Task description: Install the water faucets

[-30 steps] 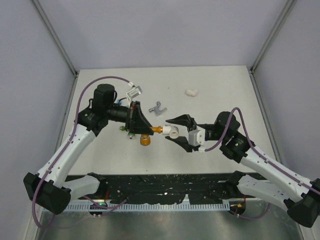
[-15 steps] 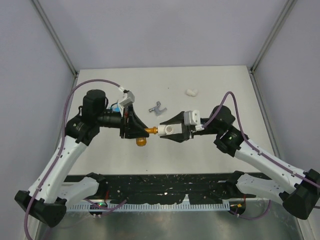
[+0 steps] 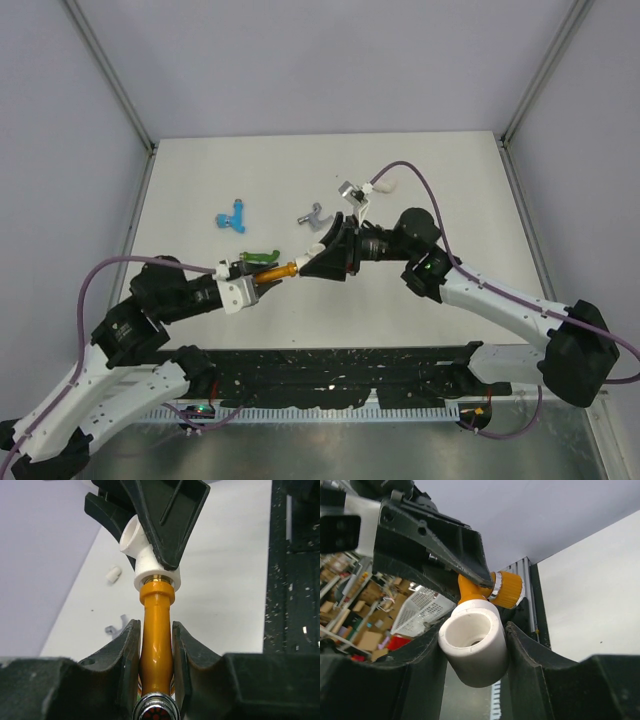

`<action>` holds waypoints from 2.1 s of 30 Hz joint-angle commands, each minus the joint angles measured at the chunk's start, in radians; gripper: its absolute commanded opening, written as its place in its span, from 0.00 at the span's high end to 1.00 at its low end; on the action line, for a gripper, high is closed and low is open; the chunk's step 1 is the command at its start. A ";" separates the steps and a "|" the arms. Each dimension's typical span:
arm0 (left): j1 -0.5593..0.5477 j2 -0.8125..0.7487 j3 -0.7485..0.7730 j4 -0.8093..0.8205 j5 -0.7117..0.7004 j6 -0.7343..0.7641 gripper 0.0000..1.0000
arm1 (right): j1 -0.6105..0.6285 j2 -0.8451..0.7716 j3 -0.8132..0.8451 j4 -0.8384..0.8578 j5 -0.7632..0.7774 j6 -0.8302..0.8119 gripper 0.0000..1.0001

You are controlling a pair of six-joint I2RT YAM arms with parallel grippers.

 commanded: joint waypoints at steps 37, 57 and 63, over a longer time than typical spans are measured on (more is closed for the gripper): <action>0.350 0.467 0.149 0.246 0.718 -0.688 1.00 | -0.170 -0.296 -0.205 0.115 -0.091 -1.148 0.07; 0.350 0.628 0.282 0.169 0.853 -0.841 1.00 | -0.130 -0.198 -0.082 -0.059 -0.131 -1.280 0.30; 0.350 0.615 0.285 0.139 0.816 -0.811 1.00 | -0.118 -0.181 -0.086 0.039 -0.140 -1.150 0.56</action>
